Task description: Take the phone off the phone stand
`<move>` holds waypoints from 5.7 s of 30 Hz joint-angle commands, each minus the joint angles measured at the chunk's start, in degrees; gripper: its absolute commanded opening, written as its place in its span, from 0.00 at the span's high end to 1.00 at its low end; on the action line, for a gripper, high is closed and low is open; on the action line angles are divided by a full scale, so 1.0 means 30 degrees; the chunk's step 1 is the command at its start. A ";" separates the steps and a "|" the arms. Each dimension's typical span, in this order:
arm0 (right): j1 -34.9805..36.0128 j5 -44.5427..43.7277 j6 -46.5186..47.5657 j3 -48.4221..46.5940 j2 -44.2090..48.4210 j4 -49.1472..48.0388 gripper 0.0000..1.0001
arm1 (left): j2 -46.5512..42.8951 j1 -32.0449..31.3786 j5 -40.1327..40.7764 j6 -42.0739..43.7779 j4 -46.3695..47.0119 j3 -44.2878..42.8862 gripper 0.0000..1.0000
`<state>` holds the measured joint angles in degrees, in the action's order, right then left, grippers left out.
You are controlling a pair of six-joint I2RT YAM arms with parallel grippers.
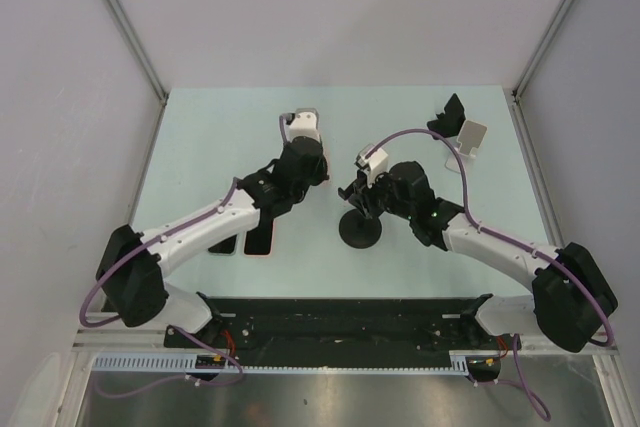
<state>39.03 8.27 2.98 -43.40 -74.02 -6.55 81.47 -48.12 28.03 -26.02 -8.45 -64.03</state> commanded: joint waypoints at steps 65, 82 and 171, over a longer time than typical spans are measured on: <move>-0.7475 -1.0199 0.0059 -0.7742 -0.3662 -0.1659 0.00 | -0.8291 0.5024 -0.5709 -0.0378 -0.2751 0.4469 1.00; 0.7021 -0.6887 0.2139 -0.4756 -0.1986 -0.1331 0.05 | -0.6709 0.5374 -0.7145 -0.6089 -0.3102 0.2329 1.00; 0.4072 0.1928 -2.6834 -0.2790 -1.2651 -0.8425 1.00 | -2.2177 0.6312 0.3254 0.5773 -0.1256 1.1646 0.00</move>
<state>51.18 12.80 -73.30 -52.29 -111.20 -28.49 15.33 -29.23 37.71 -9.96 -14.20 -29.56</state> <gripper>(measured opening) 0.150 0.996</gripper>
